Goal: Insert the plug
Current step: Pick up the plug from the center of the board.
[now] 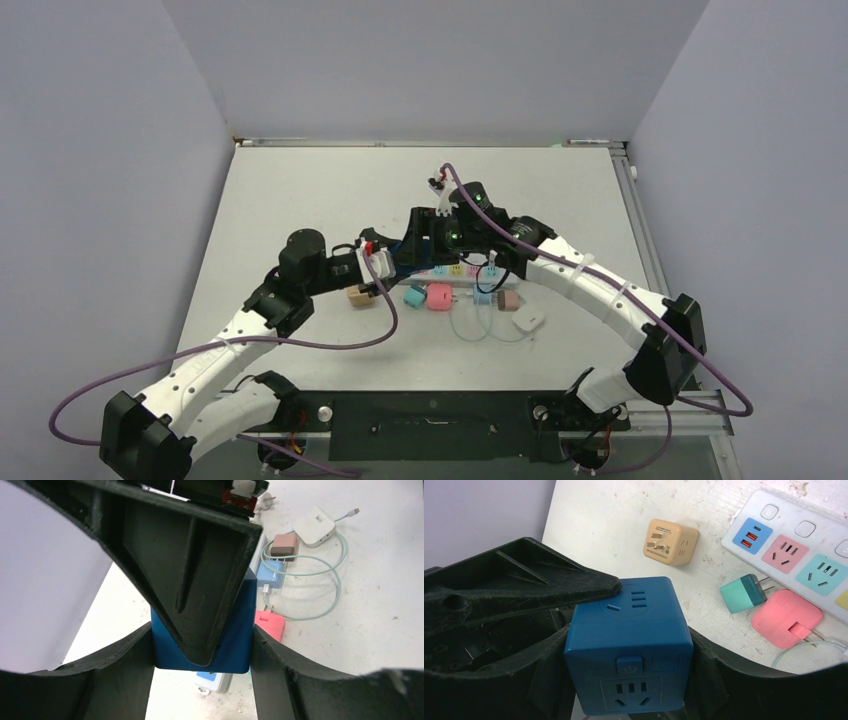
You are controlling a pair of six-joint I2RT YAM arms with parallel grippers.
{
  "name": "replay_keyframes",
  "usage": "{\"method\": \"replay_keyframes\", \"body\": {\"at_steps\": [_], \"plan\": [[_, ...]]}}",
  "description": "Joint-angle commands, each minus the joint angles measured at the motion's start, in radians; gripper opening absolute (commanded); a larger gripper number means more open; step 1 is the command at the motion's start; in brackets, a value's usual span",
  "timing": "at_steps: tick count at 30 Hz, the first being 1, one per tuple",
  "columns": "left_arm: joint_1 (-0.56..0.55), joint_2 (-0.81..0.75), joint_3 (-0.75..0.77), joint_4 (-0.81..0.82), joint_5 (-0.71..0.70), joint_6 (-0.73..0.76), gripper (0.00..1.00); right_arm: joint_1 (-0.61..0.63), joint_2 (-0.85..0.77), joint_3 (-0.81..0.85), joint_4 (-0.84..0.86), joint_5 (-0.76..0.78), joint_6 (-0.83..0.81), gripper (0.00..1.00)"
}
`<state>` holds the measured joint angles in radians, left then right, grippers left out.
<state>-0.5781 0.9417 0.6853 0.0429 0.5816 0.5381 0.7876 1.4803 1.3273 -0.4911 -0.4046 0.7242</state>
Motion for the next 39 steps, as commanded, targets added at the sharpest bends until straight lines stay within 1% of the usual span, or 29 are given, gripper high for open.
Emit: {"method": "replay_keyframes", "body": {"at_steps": [1,3,4,6,7,8,10,11,17,18,20,21,25,27,29,31,34,36,39], "plan": [[0.005,0.0,0.043,0.081,-0.051,-0.099,0.05,0.003,-0.12,-0.07,0.134,0.072,0.083,0.41],[0.0,0.002,0.046,0.084,-0.048,-0.105,0.05,0.004,-0.127,-0.078,0.148,0.072,0.09,0.37],[-0.003,0.004,0.049,0.084,-0.05,-0.107,0.05,0.004,-0.125,-0.077,0.147,0.072,0.09,0.33],[-0.005,0.011,0.054,0.087,-0.06,-0.115,0.05,0.004,-0.123,-0.07,0.141,0.072,0.091,0.3],[-0.005,0.015,0.054,0.091,-0.065,-0.119,0.03,0.004,-0.119,-0.066,0.134,0.072,0.091,0.31],[-0.006,0.017,0.053,0.097,-0.074,-0.125,0.0,0.004,-0.117,-0.065,0.128,0.069,0.09,0.34],[-0.006,0.017,0.049,0.101,-0.084,-0.134,0.0,0.004,-0.122,-0.069,0.12,0.074,0.09,0.46],[-0.007,0.018,0.047,0.102,-0.084,-0.135,0.0,0.004,-0.126,-0.073,0.123,0.079,0.09,0.49],[-0.012,0.016,0.033,0.11,-0.091,-0.121,0.0,0.002,-0.146,-0.079,0.126,0.098,0.091,0.53],[-0.012,0.015,0.033,0.109,-0.088,-0.117,0.0,0.002,-0.147,-0.075,0.121,0.097,0.086,0.55],[-0.014,0.012,0.033,0.105,-0.078,-0.11,0.0,0.0,-0.153,-0.07,0.116,0.094,0.078,0.65],[-0.014,0.01,0.031,0.104,-0.075,-0.107,0.0,-0.004,-0.155,-0.067,0.116,0.089,0.075,0.68],[-0.018,0.007,0.028,0.103,-0.072,-0.098,0.0,-0.007,-0.144,-0.038,0.088,0.074,0.06,0.71],[-0.019,0.009,0.028,0.106,-0.074,-0.096,0.0,-0.007,-0.141,-0.029,0.073,0.072,0.056,0.76],[-0.019,0.01,0.028,0.11,-0.075,-0.098,0.0,-0.007,-0.142,-0.03,0.07,0.068,0.05,0.76],[-0.018,0.011,0.028,0.112,-0.073,-0.098,0.0,-0.007,-0.143,-0.036,0.077,0.062,0.055,0.72],[-0.02,0.012,0.029,0.115,-0.075,-0.098,0.0,-0.007,-0.137,-0.039,0.084,0.055,0.061,0.57],[-0.02,0.015,0.032,0.119,-0.077,-0.1,0.0,-0.005,-0.134,-0.042,0.082,0.051,0.064,0.5],[-0.023,0.018,0.035,0.12,-0.072,-0.109,0.0,-0.007,-0.124,-0.046,0.08,0.046,0.059,0.36]]}}
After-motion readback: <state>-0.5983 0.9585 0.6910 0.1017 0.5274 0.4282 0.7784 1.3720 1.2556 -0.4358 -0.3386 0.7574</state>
